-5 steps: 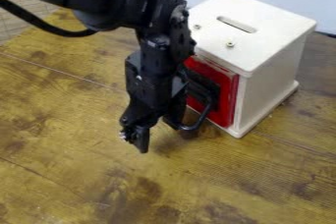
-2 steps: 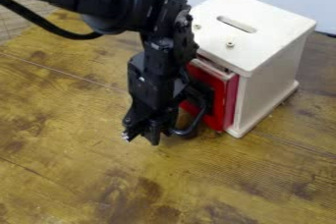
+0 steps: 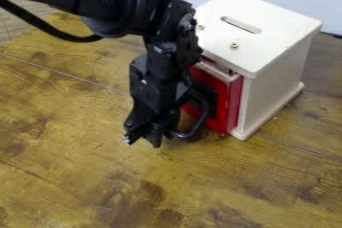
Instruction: Open the drawer
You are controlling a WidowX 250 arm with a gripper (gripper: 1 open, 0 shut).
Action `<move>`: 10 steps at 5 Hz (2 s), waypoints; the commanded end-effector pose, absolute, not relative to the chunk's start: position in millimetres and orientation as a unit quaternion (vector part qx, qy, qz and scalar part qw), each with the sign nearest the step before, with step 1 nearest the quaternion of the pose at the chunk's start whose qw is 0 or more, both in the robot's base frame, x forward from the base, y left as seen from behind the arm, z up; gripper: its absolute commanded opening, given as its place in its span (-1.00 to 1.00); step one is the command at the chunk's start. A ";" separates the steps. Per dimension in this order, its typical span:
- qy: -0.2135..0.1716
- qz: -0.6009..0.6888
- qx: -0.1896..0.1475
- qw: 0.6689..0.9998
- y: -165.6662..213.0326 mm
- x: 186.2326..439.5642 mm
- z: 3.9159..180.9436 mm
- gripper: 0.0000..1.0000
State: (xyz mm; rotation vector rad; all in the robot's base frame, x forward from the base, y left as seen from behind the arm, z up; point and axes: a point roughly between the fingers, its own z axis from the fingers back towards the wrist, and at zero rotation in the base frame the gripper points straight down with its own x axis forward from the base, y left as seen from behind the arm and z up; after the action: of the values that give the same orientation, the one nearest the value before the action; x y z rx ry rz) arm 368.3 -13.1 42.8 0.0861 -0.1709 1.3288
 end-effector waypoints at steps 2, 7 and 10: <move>-0.108 0.632 0.043 0.766 -1.9 366.2 61.1 -1.00; -0.122 0.644 0.058 0.753 5.5 364.4 65.8 -1.00; -0.130 0.651 0.068 0.745 10.3 362.7 68.1 -1.00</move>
State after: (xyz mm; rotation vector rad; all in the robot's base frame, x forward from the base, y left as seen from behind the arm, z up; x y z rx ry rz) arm 363.1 -5.6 45.0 0.1526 -0.2303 1.3450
